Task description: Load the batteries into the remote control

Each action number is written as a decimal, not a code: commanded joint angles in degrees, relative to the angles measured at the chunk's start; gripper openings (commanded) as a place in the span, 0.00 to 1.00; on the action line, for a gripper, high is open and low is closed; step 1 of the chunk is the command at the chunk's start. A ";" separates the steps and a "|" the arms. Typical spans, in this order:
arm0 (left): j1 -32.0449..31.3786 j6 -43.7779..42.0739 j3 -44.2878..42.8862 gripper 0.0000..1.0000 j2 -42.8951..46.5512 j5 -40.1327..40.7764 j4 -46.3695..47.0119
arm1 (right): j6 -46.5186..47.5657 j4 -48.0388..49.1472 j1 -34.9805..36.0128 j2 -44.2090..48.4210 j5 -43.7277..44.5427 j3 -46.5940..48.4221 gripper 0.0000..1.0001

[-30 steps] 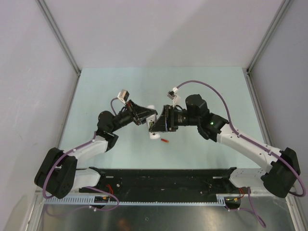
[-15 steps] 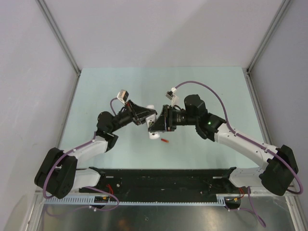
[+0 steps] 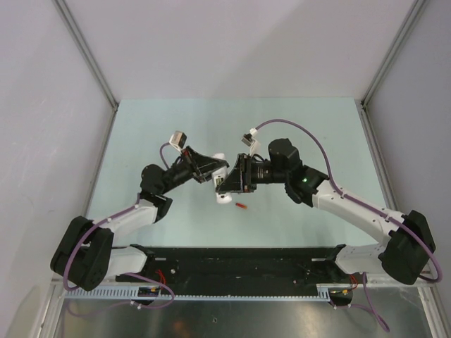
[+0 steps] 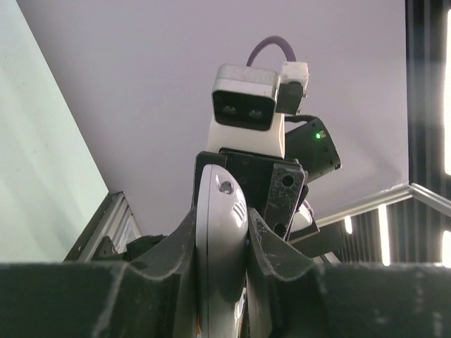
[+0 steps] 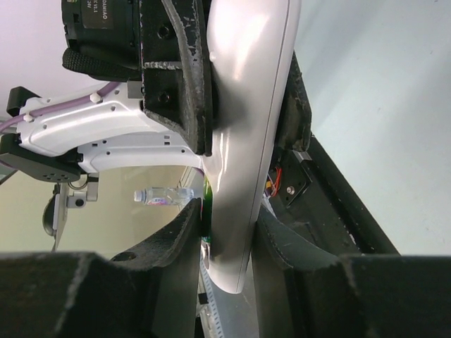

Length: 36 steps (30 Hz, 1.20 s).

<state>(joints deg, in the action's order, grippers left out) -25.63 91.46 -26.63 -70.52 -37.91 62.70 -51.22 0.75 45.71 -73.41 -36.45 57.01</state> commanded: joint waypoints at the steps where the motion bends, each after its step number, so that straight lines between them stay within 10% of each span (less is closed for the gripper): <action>1: -0.30 1.00 0.18 0.00 0.56 0.91 2.43 | 0.86 2.76 2.27 -1.65 -0.03 -0.15 0.00; 20: -3.29 -2.78 0.09 0.00 -0.23 3.28 1.03 | 0.51 -2.32 4.73 -4.73 5.86 0.99 0.00; 36: -3.64 -5.50 0.26 0.00 1.35 4.69 -3.02 | -0.46 -1.72 4.47 -5.96 6.56 1.78 0.51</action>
<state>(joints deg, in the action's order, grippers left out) -27.75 85.21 -25.17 -70.85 -34.70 58.33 -53.39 -0.82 49.30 -78.56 -30.96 57.32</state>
